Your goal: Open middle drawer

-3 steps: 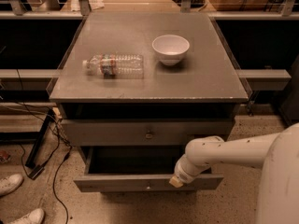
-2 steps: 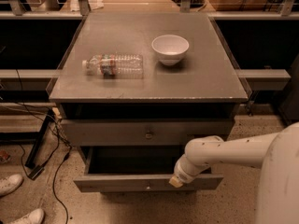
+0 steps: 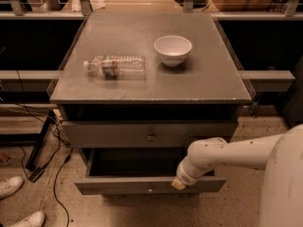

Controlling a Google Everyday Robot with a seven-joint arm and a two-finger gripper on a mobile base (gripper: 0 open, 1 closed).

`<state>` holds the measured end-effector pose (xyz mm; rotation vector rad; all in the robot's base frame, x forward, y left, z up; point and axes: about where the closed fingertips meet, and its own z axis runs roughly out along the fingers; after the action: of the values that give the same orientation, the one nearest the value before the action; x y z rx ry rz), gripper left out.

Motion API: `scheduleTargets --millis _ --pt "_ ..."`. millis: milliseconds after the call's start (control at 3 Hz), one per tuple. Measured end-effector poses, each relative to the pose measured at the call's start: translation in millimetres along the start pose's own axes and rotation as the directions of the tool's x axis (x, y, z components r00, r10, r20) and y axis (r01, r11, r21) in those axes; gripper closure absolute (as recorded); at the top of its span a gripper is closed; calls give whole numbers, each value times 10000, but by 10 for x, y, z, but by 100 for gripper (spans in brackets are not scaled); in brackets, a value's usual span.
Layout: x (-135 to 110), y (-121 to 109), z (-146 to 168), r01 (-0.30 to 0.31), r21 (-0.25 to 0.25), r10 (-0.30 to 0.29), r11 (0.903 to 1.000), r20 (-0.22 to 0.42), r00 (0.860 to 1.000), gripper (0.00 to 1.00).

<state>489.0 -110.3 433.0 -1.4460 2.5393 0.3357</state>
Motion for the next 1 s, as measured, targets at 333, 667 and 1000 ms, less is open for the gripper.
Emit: scheduleTargets --millis 333,667,1000 --pt "0 0 0 0 0 0 10000 0 10000 81" --pt "0 0 0 0 -1 0 10000 0 10000 58" --pt "0 0 1 0 -1 0 10000 -1 10000 34"
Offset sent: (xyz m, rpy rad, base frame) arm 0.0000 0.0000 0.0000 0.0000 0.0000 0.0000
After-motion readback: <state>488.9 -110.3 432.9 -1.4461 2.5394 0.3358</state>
